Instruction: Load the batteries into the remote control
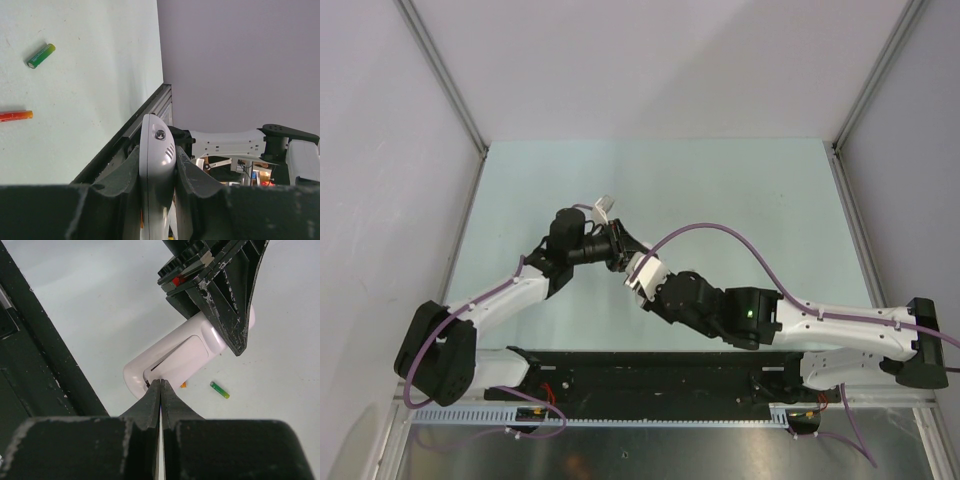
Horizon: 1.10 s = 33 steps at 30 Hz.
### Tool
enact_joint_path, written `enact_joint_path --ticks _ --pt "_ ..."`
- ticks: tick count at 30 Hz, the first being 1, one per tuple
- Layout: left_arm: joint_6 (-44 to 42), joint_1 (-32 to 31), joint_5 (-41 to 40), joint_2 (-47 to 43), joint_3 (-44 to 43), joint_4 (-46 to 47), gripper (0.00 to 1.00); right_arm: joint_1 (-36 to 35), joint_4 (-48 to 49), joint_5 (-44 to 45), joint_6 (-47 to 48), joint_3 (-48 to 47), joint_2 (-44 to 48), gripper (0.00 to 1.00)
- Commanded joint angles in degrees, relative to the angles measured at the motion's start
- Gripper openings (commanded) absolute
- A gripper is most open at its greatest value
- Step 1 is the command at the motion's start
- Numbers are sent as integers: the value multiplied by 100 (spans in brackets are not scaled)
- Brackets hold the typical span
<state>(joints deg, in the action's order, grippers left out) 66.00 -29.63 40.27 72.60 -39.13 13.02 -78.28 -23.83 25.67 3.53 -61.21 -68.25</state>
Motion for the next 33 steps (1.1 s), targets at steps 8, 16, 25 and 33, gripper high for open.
enact_joint_path --ticks 8,16,25,33 --pt "62 -87 578 -176 -296 -18 0 -21 37 562 69 -190 128 0" --pt "45 -34 613 -202 -270 -18 0 -29 46 632 86 -190 136 0" --pt "36 -17 631 -202 -270 -18 0 -3 2 650 78 -190 145 0" --pt "36 9 657 -193 -288 -27 0 -3 -33 641 34 -190 92 0"
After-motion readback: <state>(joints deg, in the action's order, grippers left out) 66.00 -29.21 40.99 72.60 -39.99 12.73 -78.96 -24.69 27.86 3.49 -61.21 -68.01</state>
